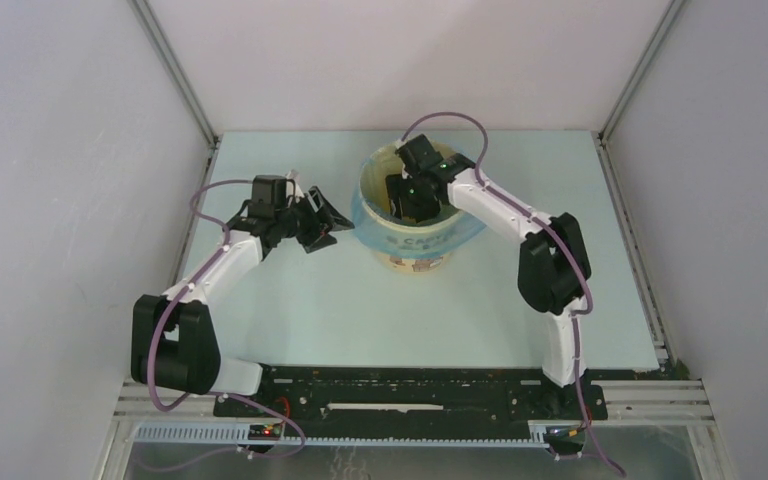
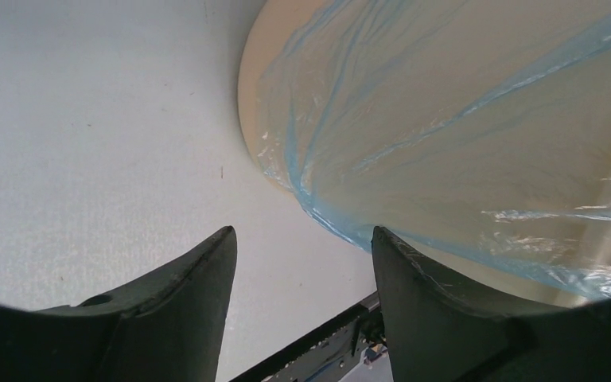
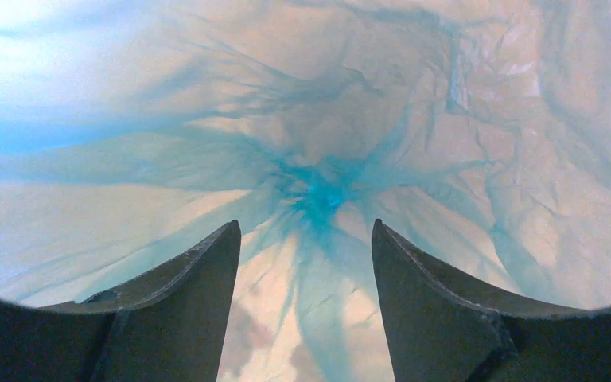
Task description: Put the trash bags into the trash bin
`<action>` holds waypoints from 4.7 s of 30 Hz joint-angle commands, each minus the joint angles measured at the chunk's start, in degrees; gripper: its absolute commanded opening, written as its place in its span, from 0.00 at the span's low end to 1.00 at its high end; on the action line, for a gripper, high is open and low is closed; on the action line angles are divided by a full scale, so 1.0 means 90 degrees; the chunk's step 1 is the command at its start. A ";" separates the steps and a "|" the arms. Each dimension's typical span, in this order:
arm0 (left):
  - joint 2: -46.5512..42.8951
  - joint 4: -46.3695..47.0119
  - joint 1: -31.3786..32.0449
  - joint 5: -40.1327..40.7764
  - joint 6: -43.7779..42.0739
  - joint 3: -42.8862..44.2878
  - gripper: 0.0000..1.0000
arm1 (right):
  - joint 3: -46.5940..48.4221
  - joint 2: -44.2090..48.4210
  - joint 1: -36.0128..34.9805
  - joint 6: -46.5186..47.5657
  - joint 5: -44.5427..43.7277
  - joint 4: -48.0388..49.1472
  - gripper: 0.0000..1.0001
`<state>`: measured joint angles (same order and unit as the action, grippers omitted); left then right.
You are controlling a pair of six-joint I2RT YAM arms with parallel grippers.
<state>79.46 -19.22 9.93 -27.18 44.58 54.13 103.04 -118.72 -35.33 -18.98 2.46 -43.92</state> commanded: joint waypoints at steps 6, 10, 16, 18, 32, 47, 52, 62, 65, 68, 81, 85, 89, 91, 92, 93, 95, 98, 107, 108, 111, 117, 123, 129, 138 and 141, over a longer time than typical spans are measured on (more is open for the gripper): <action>0.0002 0.0456 -0.0019 -0.0230 0.0106 -0.0135 0.68 | 0.0755 0.0796 0.0067 0.0059 0.0588 -0.0613 0.70; 0.0011 0.0466 -0.0019 -0.0213 0.0096 -0.0165 0.68 | 0.1067 0.0920 0.0052 0.0122 0.0486 -0.0966 0.69; 0.0162 0.0511 -0.0020 -0.0214 0.0096 -0.0128 0.68 | 0.0432 0.1187 0.0071 0.0577 -0.1059 -0.1008 0.64; 0.0268 0.0539 -0.0020 -0.0264 0.0109 -0.0076 0.68 | 0.0124 0.1088 0.0092 0.0680 -0.0948 -0.0530 0.64; 0.0594 0.0703 -0.0010 -0.0342 0.0278 0.0010 0.69 | 0.0009 -0.0191 -0.0132 0.0510 -0.0902 0.1156 0.65; 0.0192 0.0317 -0.0039 -0.0114 -0.0078 0.0050 0.72 | 0.0842 0.1454 -0.0016 0.0126 -0.0143 -0.0838 0.70; 0.0069 0.0305 -0.0039 -0.0073 -0.0037 -0.0015 0.74 | 0.1370 0.1987 0.0129 0.0146 0.0100 -0.1204 0.68; 0.0194 0.0310 -0.0039 -0.0085 0.0041 0.0079 0.74 | 0.0886 0.3458 0.2153 0.0220 0.0130 -0.1235 0.56; 0.0403 0.0301 -0.0039 -0.0135 0.0073 0.0268 0.75 | 0.0098 0.3562 0.2905 0.0074 0.0295 -0.0966 0.57; 0.0719 0.0273 -0.0029 -0.0256 0.0138 0.0480 0.77 | -0.0778 0.3473 0.3202 -0.0057 0.0418 -0.0453 0.58; 0.1783 0.0422 0.0515 -0.0486 0.0447 0.1370 0.77 | -0.1485 0.1875 0.2451 -0.0090 0.0563 0.0691 0.67; 0.1802 0.0491 0.0586 -0.0452 0.0483 0.1387 0.78 | -0.1759 0.1898 0.2439 -0.0437 0.1175 0.1089 0.67; 0.1721 0.0466 0.0536 -0.0383 0.0427 0.1323 0.79 | -0.1856 0.1977 0.2690 -0.0648 0.1088 0.0850 0.68; 0.1529 0.0457 0.0424 -0.0261 0.0386 0.1136 0.81 | -0.1871 0.2127 0.2941 -0.0642 0.0937 0.0590 0.68; 0.1394 0.0449 0.0340 -0.0208 0.0366 0.1034 0.83 | -0.1894 0.2248 0.3082 -0.0597 0.0825 0.0460 0.68; 0.1231 0.0416 0.0241 -0.0137 0.0316 0.0910 0.85 | -0.1907 0.2416 0.3199 -0.0524 0.0705 0.0335 0.69; 0.0838 0.0251 0.0011 0.0032 0.0212 0.0679 0.91 | -0.1869 0.2754 0.3405 -0.0365 0.0422 0.0022 0.70; 0.0137 -0.0095 -0.0330 0.0298 0.0052 0.0400 0.93 | -0.1821 0.3375 0.3598 -0.0148 0.0045 -0.0448 0.72; -0.2138 -0.1643 -0.0564 0.1391 -0.0428 0.0983 0.96 | -0.1868 0.5365 0.3231 0.0330 0.0292 -0.0887 1.00; -0.2283 -0.1651 -0.0559 0.1405 -0.0423 0.1046 0.96 | -0.1973 0.5497 0.3252 0.0322 0.0514 -0.0650 1.00; -0.2638 -0.1685 -0.0553 0.1132 -0.0259 0.1339 0.96 | -0.1327 0.5231 0.3369 0.0267 0.0851 -0.0954 1.00; -0.3826 -0.0774 -0.0535 0.0945 -0.0286 0.2054 0.99 | -0.0425 0.5768 0.3359 -0.0085 0.1863 -0.1226 1.00; -0.4329 -0.0429 -0.0531 0.1406 -0.0664 0.3219 1.00 | -0.0139 0.7019 0.3320 -0.0338 0.2256 -0.1283 1.00; -0.4549 0.0030 -0.0537 0.1945 -0.0857 0.3972 1.00 | 0.0472 0.7391 0.3322 -0.0578 0.2142 -0.1749 1.00; -0.4517 0.0107 -0.0536 0.2382 -0.0930 0.4409 1.00 | 0.0760 0.7711 0.3324 -0.0494 0.1884 -0.1584 1.00; -0.4492 0.0090 -0.0533 0.2321 -0.0855 0.4382 1.00 | 0.0510 0.7817 0.3330 -0.0531 0.1788 -0.1433 1.00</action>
<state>37.54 -18.76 5.02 -7.55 37.41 92.73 108.92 -48.95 -5.28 -22.96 20.25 -57.98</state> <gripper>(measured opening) 0.996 0.998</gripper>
